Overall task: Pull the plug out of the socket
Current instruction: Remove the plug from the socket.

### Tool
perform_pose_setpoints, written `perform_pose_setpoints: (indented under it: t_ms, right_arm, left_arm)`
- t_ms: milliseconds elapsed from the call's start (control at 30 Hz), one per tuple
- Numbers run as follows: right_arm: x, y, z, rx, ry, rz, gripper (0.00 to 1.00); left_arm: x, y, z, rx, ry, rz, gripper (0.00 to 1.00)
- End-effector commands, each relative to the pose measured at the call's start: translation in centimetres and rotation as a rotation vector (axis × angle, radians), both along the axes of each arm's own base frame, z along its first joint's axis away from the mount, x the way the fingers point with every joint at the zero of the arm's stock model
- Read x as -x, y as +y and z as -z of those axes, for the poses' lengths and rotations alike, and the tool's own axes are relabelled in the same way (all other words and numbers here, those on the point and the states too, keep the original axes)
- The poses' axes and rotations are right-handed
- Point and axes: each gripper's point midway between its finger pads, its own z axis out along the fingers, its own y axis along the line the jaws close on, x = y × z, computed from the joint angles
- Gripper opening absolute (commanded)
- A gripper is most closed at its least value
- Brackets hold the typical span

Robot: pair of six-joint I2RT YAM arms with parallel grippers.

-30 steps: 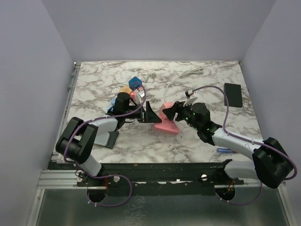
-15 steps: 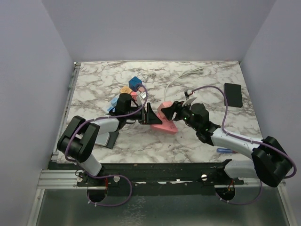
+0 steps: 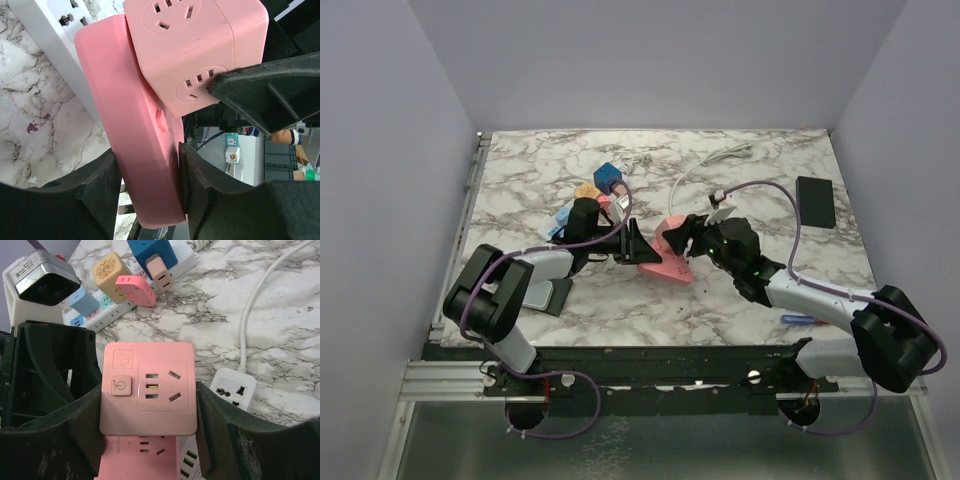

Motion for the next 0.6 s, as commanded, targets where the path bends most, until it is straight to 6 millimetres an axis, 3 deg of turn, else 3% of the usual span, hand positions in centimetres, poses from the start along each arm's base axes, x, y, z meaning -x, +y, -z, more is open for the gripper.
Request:
perform_pose_setpoints:
  t_ms: [0,133,300,433,567]
  right_arm:
    - [-1.0,0.22,-0.81,-0.029,0.016,0.045,0.01]
    - [-0.96,0.09,-0.35,-0.025,0.028,0.053,0.01]
    - [-0.99,0.21,0.01,-0.005,0.045,0.047,0.0]
    - [-0.31,0.47,-0.83,0.0,-0.036,-0.013,0.01]
    - [-0.05,0.41,-0.31,0.036,-0.066,-0.019,0.01]
  left_arm:
    - [0.38,-0.34,-0.52,0.024,-0.056,0.051,0.33]
    - [0.4,-0.34,-0.47,0.024,-0.053,0.052,0.26]
    - [0.34,-0.37,-0.42,0.023,-0.05,0.051,0.25]
    - [0.27,-0.36,-0.24,0.021,-0.038,0.048,0.23]
    - [0.2,-0.39,-0.03,0.018,-0.03,0.045,0.2]
